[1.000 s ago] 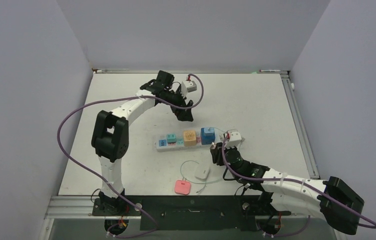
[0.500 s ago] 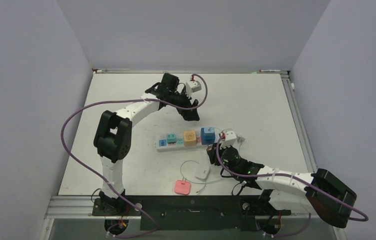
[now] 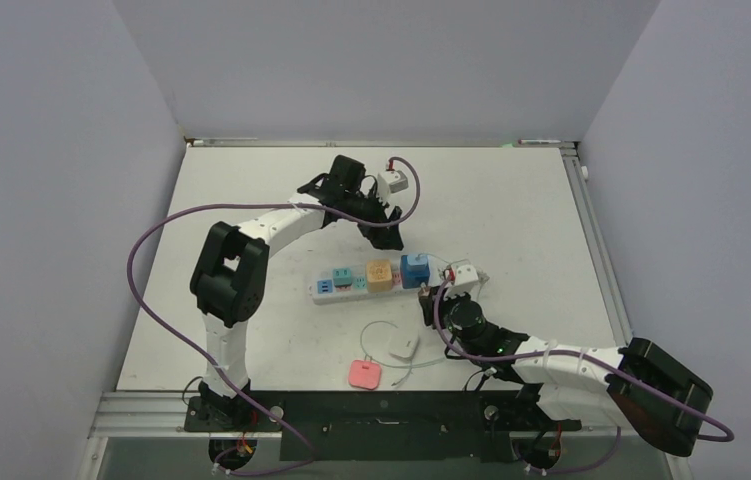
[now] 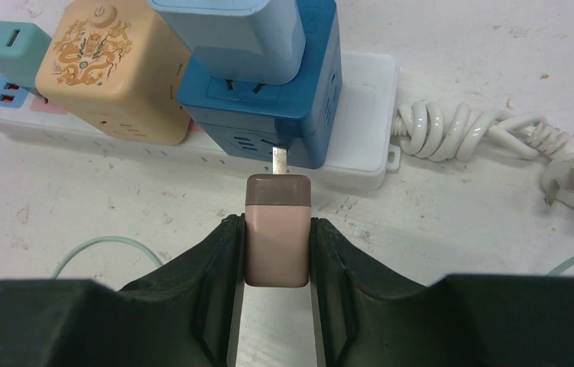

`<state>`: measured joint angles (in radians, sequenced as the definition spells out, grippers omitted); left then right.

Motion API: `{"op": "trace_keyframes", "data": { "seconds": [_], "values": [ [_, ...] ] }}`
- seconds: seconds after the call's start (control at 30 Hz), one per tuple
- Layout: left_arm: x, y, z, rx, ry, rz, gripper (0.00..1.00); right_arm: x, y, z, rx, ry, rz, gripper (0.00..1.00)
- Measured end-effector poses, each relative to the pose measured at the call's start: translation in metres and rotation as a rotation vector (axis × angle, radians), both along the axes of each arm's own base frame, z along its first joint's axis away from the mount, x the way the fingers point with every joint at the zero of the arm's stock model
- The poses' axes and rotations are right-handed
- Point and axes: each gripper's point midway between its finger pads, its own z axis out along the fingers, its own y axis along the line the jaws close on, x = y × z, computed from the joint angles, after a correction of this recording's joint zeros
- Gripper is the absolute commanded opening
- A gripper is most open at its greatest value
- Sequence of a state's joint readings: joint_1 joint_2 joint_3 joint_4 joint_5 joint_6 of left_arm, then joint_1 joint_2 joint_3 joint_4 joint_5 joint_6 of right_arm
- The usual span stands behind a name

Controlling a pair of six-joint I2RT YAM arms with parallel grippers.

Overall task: Insert the plug
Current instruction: Insert the plug into the socket.

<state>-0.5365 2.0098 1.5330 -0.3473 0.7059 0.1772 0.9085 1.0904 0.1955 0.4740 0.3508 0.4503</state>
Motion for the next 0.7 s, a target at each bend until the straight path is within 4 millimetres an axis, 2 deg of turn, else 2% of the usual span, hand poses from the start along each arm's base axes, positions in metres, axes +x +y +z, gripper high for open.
{"op": "trace_keyframes", "data": {
  "seconds": [0.37,0.57,0.7],
  "values": [
    [-0.009,-0.005,-0.007,0.016,0.007,-0.011,0.72,0.022,-0.021,-0.004,-0.044,-0.018,-0.09,0.05],
    [-0.012,-0.003,-0.014,0.027,0.023,-0.001,0.69,0.041,-0.028,0.005,-0.03,-0.033,-0.122,0.05],
    [-0.011,-0.002,-0.014,0.019,0.021,0.01,0.68,0.045,-0.027,0.009,-0.02,-0.037,-0.108,0.05]
  ]
}}
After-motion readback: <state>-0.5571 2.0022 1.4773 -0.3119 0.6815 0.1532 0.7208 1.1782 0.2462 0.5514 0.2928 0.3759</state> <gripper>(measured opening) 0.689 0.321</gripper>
